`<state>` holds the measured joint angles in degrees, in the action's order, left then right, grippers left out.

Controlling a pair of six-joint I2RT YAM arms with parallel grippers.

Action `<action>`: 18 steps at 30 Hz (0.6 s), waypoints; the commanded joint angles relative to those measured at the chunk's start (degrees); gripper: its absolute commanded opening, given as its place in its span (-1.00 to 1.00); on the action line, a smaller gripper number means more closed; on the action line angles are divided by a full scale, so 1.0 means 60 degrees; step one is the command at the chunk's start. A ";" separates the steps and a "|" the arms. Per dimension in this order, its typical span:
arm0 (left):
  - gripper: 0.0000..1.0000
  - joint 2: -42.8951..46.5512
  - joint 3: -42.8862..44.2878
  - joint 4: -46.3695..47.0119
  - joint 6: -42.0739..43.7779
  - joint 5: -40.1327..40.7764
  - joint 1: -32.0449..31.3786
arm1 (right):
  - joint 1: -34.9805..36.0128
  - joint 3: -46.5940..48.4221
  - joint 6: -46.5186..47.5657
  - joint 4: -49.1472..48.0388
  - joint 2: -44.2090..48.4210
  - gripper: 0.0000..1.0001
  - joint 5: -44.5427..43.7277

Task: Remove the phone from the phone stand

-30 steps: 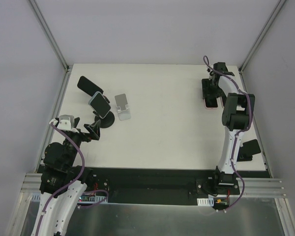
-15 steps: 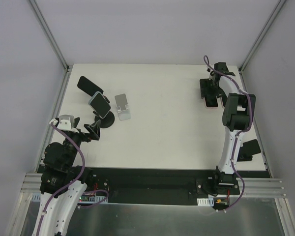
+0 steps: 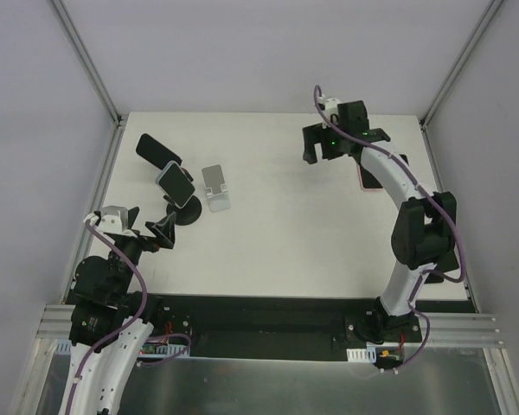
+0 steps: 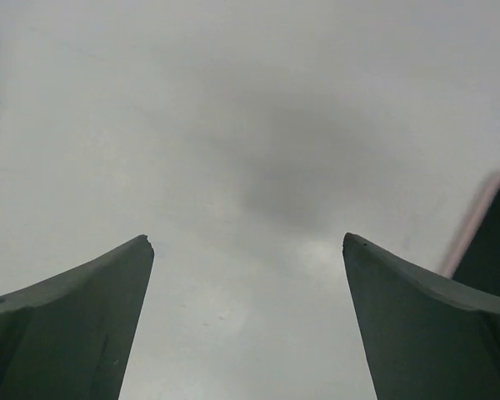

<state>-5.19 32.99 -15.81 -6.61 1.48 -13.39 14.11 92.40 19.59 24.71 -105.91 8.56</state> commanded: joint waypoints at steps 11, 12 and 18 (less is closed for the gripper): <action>0.98 0.0250 0.0243 0.0204 -0.0055 -0.0434 0.0137 | 0.3654 0.0536 -0.0775 -0.2901 -0.1536 0.74 0.3290; 0.98 0.0250 0.0229 0.0204 -0.0084 -0.0465 0.0137 | 0.3741 0.0740 -0.0819 -0.2989 -0.1944 0.70 0.3320; 0.98 0.0177 0.0229 0.0218 -0.0070 -0.0466 0.0122 | 0.4138 0.2250 -0.1243 -0.3385 -0.3439 0.54 0.3701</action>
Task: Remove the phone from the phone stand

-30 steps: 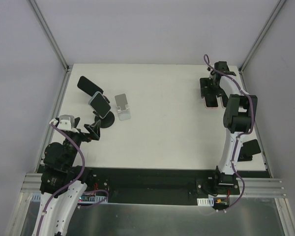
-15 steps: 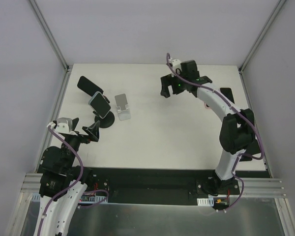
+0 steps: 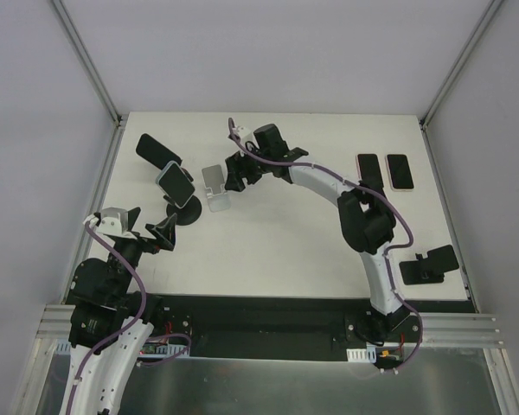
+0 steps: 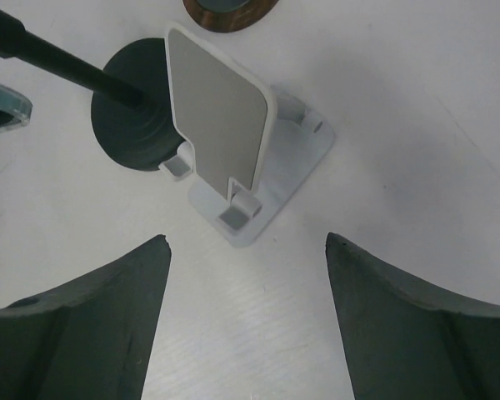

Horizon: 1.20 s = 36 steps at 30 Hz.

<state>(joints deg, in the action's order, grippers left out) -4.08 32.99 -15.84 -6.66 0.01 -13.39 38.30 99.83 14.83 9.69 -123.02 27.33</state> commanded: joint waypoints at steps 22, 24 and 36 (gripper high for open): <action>0.98 -0.0068 0.0229 0.0208 -0.0063 -0.0207 0.0137 | 0.0106 0.0801 -0.1768 -0.2036 -0.1032 -0.98 0.1202; 0.98 -0.0053 0.0229 0.0208 -0.0077 -0.0192 0.0122 | -0.0040 -0.0095 -0.1987 -0.2361 -0.0154 -0.98 0.1055; 0.98 0.0108 0.0229 0.0222 -0.0121 -0.0265 0.0122 | -0.1167 -0.8162 -0.2442 -0.4135 0.5954 -0.98 -0.1785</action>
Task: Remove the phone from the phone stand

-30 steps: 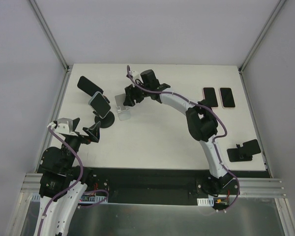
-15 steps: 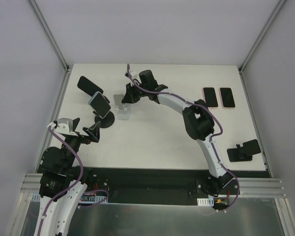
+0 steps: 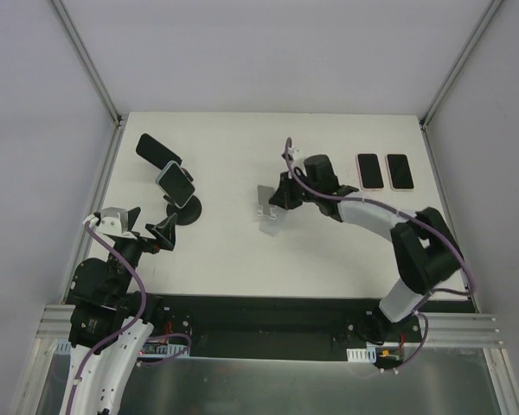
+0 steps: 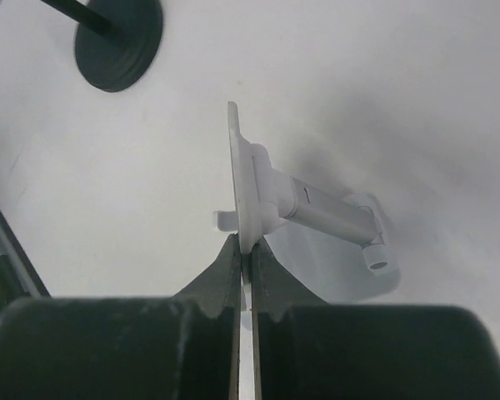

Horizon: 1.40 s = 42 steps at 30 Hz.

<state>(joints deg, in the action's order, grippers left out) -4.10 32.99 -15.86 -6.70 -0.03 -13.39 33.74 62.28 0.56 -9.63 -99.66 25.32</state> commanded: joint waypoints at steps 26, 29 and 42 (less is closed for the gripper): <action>0.98 -0.0283 0.0243 0.0226 -0.0143 -0.0317 0.0166 | -0.4435 -0.7948 -0.1587 0.2659 1.2874 -0.98 -0.8380; 0.98 -0.0357 0.0243 0.0226 -0.0143 -0.0346 0.0151 | -0.4640 -0.8080 -0.1558 0.2499 1.2700 -0.98 -0.8191; 0.98 -0.0313 0.0229 0.0226 -0.0143 -0.0434 0.0151 | -0.5476 -0.7963 -0.1675 0.2717 1.2287 -0.21 -0.8160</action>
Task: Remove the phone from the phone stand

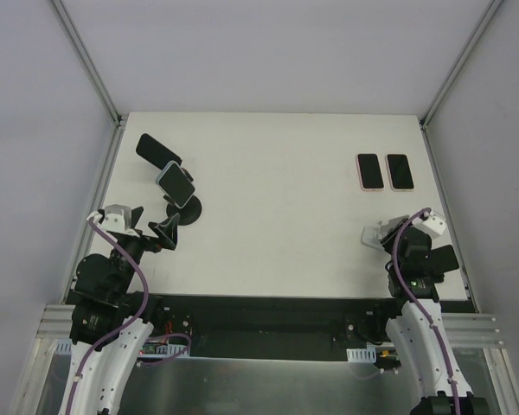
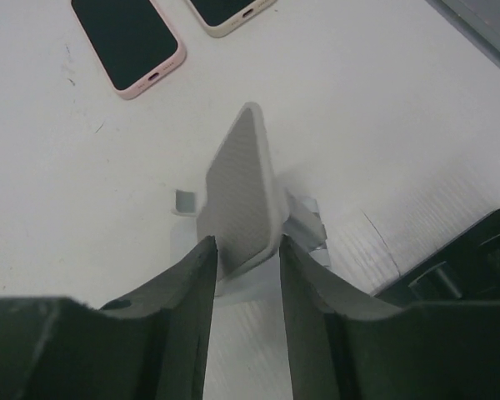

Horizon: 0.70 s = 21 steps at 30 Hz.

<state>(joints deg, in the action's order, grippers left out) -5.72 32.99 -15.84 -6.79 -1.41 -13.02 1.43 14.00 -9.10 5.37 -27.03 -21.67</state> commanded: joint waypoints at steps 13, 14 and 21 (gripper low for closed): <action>0.98 -0.0043 0.0229 0.0222 -0.0158 -0.0205 0.0089 | -0.0121 0.0493 0.0067 0.0526 0.0505 0.03 -0.1002; 0.98 -0.0058 0.0229 0.0222 -0.0158 -0.0219 0.0089 | -0.0121 0.0537 0.0053 0.0512 0.0491 0.03 -0.1060; 0.98 -0.0117 0.0229 0.0222 -0.0143 -0.0248 0.0089 | -0.0180 0.0874 -0.0123 0.0848 0.0023 -0.10 -0.1412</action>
<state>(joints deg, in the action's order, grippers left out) -5.74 32.99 -15.84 -6.81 -1.54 -13.02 1.10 15.64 -9.06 9.52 -25.06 -26.89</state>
